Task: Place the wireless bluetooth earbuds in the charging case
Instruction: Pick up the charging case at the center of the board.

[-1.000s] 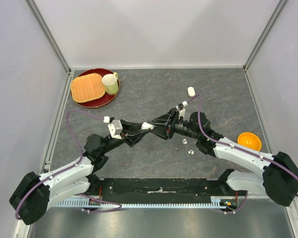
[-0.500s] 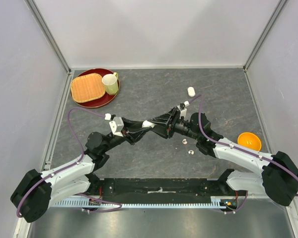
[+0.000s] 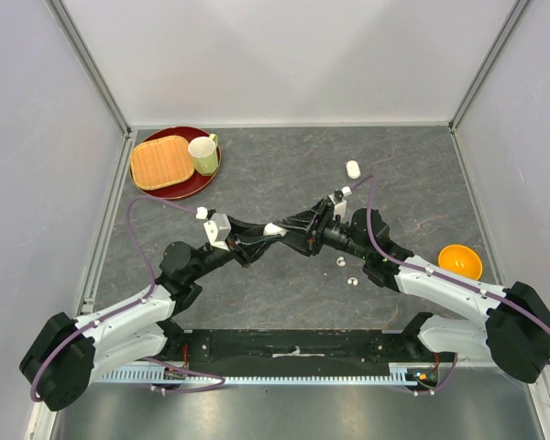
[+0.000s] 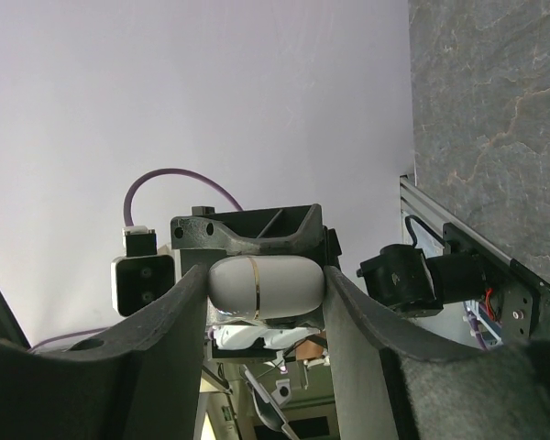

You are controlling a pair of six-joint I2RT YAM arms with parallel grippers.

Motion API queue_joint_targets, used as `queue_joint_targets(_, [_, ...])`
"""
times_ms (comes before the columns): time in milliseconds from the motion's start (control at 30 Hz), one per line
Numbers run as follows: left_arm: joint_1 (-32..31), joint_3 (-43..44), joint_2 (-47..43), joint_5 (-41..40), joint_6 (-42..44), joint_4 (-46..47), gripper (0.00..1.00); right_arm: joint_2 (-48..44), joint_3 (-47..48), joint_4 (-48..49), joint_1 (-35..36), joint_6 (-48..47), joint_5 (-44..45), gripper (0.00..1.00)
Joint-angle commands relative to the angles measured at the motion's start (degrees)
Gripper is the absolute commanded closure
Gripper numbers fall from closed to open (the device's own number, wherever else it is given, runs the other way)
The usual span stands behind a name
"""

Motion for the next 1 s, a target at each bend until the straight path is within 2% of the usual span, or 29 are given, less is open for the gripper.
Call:
queue_joint_targets(0, [-0.5,2.3,0.6,0.8,-2.3,-0.5,0.62,-1.0,1.4,3.9,0.9,-0.4,-0.8,0.95])
queue_joint_targets(300, [-0.5,2.5,1.1,0.8,-2.2,-0.6,0.51,-0.9,0.5,6.0,1.0,1.1,-0.8,0.97])
queue_joint_targets(433, [-0.5,2.3,1.1,0.8,-2.2,-0.2,0.51,-1.0,0.1,6.2,1.1,1.6,-0.6,0.97])
queue_joint_targets(567, [-0.5,1.8,0.7,0.7,-2.0,1.1,0.56,-1.0,-0.6,6.1,1.0,2.2,-0.4,0.97])
queue_joint_targets(667, [-0.5,1.5,0.5,0.6,-1.9,2.0,0.64,-1.0,-1.1,5.9,1.0,2.8,0.0,0.97])
queue_joint_targets(933, [-0.5,1.2,0.3,0.4,-2.0,2.8,0.69,-1.1,-1.5,5.8,0.9,3.4,0.7,0.97])
queue_joint_targets(967, [-0.5,1.2,0.4,0.3,-2.0,2.9,0.74,-1.1,-1.6,5.7,0.9,3.5,0.7,0.97])
